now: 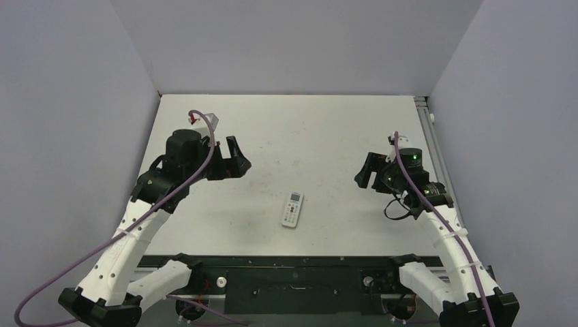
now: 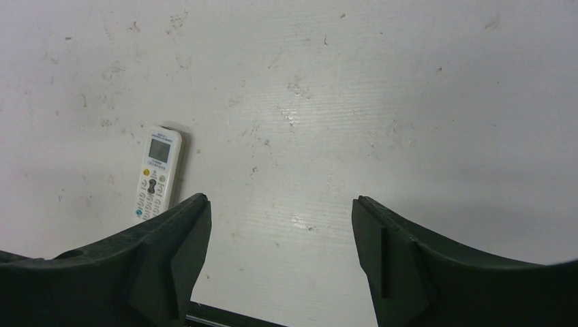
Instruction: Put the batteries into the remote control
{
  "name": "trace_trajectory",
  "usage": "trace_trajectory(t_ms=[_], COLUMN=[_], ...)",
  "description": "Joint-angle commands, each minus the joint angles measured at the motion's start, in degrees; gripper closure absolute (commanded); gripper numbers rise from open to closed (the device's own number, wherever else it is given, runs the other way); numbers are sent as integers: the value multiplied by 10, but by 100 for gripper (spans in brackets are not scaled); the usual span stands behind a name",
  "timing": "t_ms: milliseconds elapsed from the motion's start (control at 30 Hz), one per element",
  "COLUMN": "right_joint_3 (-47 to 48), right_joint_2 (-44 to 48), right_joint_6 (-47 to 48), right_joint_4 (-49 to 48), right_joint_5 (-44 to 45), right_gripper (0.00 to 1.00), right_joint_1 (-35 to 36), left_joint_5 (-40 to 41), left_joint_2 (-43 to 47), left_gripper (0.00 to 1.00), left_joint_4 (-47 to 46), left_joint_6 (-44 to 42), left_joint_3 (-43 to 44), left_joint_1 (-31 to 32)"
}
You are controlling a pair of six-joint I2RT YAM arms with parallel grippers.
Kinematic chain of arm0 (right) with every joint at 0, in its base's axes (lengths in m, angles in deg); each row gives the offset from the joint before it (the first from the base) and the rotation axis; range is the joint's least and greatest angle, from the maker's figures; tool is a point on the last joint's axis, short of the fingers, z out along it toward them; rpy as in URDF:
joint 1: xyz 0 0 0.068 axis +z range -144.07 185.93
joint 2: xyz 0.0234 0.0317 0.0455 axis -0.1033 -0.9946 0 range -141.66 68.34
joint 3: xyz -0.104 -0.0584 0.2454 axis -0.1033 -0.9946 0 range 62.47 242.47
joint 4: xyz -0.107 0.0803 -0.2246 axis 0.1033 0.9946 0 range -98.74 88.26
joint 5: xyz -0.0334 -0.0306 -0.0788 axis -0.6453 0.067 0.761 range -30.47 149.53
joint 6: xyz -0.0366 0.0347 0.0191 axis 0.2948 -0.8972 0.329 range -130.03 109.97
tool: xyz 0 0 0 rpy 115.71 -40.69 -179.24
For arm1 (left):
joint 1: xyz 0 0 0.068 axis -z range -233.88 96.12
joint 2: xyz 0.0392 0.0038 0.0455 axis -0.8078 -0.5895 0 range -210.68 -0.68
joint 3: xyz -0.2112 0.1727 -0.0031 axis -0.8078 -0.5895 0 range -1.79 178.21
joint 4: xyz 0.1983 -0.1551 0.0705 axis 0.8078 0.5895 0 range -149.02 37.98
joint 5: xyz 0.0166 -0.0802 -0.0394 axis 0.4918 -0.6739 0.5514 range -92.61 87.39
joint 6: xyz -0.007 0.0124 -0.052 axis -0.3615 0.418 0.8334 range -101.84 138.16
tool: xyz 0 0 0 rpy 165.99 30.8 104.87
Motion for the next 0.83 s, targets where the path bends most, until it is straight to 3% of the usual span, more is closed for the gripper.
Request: trace_trajectory(t_ms=[0,500,800], right_joint_3=[22,-21,-30], right_joint_2=[41,189,212], right_joint_6=[21,23,34], right_joint_4=[-17,-31,-53], right_joint_5=[-13,-10,-41], right_gripper=[26,24,25], right_joint_1=[-4,-2,2], left_joint_5=[-9,-8,6], left_joint_2=[65,262,357], left_gripper=[4,4,4], left_joint_4=[-14,-44,-63], left_joint_6=[-20,11,19], left_joint_3=[-23,-129,-174], left_joint_1=[-3,-3,-3])
